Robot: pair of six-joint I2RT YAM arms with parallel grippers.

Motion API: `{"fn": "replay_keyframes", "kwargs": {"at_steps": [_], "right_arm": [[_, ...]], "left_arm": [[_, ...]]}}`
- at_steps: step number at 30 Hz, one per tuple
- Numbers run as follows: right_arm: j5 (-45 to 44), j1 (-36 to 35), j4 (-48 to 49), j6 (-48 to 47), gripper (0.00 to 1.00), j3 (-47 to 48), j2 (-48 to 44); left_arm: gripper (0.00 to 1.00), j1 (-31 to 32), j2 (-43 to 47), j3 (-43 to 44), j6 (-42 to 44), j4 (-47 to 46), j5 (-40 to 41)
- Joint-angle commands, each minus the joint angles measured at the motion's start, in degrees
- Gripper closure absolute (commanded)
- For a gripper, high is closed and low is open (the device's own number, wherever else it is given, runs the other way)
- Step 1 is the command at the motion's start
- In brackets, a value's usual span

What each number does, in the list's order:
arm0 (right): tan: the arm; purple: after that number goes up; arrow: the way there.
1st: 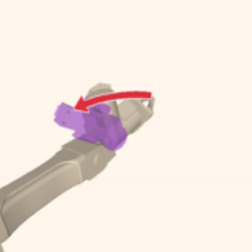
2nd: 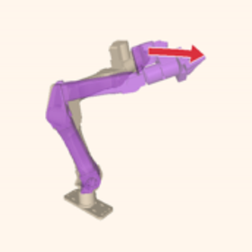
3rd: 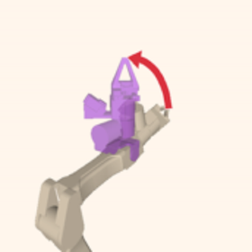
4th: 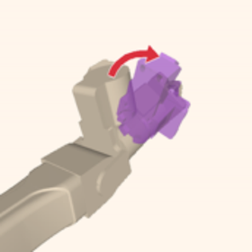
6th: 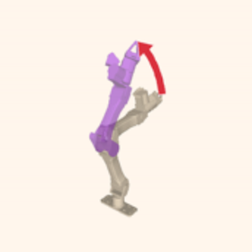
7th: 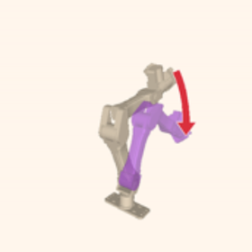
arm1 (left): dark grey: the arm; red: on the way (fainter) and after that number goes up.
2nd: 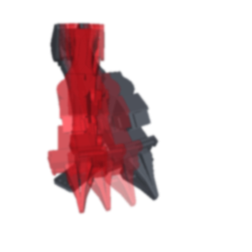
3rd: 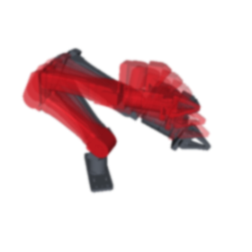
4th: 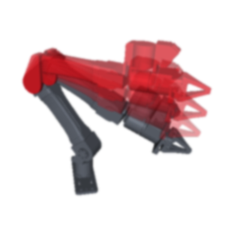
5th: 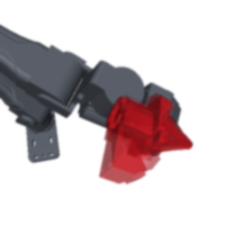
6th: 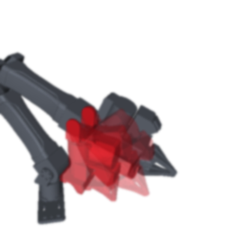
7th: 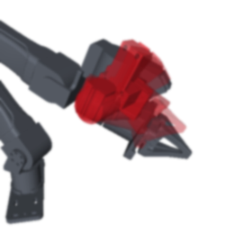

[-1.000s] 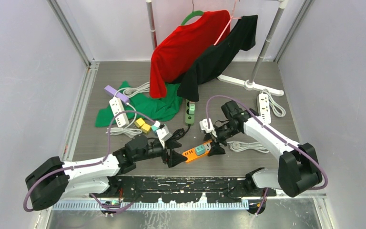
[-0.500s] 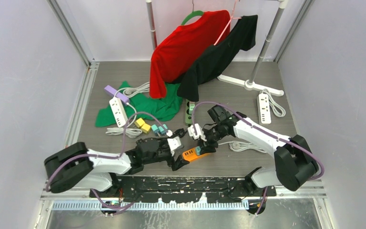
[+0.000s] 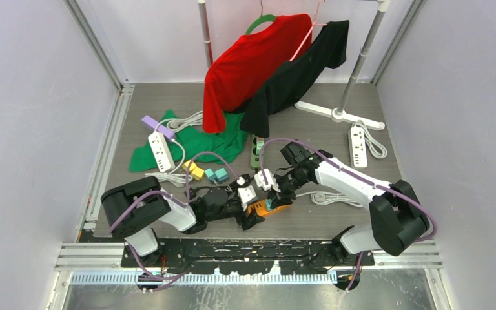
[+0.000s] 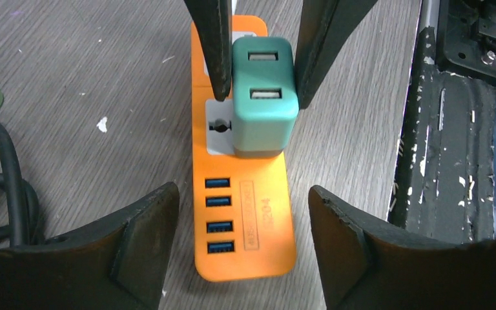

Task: Pull the plug off the socket
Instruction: Remove the plug from the socket.

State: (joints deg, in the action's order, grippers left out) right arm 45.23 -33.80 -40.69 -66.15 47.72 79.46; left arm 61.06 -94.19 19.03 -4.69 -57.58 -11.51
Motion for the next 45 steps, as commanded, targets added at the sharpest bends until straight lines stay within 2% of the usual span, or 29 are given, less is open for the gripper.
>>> {"fn": "replay_keyframes", "kwargs": {"at_steps": [1, 8, 11, 15, 17, 21, 25, 27, 33, 36, 38, 41, 45], "right_arm": [[1.41, -0.39, -4.09, -2.30, 0.82, 1.90, 1.08], [1.79, -0.34, -5.34, -2.76, 0.89, 2.84, 1.61], [1.72, -0.31, -6.09, -2.71, 0.92, 3.50, 1.90], [2.36, 1.48, -6.81, -1.01, 0.96, 4.97, 2.31], [2.84, 2.85, -7.64, -1.18, 0.97, 5.26, 2.22], [3.26, 5.27, -11.85, -5.58, 0.99, 5.98, 1.58], [8.28, 3.29, -21.77, -22.12, 0.99, 4.05, 1.74], [8.96, 0.82, -18.11, -18.78, 0.99, 2.84, 1.66], [4.61, -1.20, -1.80, 4.39, 0.99, 3.76, 2.80], [1.20, 0.58, 1.41, 7.95, 0.99, 3.65, 2.19], [2.18, 3.21, -2.39, 4.92, 0.99, 4.72, 2.12], [4.77, 6.52, -11.31, -5.70, 0.99, 5.92, 1.27], [4.54, 7.17, -20.26, -17.51, 0.99, 5.76, 0.90]], "left_arm": [[0.29, 0.56, -1.85, 2.13, 0.15, -6.72, 1.90], [0.49, 0.81, -4.41, 3.15, 0.84, -5.73, 1.39], [0.64, 0.73, -4.51, 3.52, 0.97, -3.85, 1.23], [0.92, 0.73, -3.76, 3.49, 1.94, -1.02, 1.36], [0.99, 0.73, -3.69, 3.22, 2.49, -0.47, 1.52], [1.00, 0.67, -3.84, 3.01, 2.56, 0.02, 2.10], [1.00, 0.72, -5.06, 3.77, 1.78, 0.69, 2.70], [1.00, 0.72, -6.03, 4.47, 1.39, 0.62, 2.76], [1.00, 0.66, -7.05, 5.00, 0.43, 0.72, 2.71], [1.00, 0.64, -7.44, 4.50, 0.13, 0.08, 2.59], [1.00, 0.64, -7.73, 4.05, -0.24, -0.87, 2.57], [1.00, 0.49, -8.47, 3.67, -0.45, -1.53, 2.70], [1.00, 0.37, -9.26, 3.71, -0.81, -1.57, 2.42]]}}
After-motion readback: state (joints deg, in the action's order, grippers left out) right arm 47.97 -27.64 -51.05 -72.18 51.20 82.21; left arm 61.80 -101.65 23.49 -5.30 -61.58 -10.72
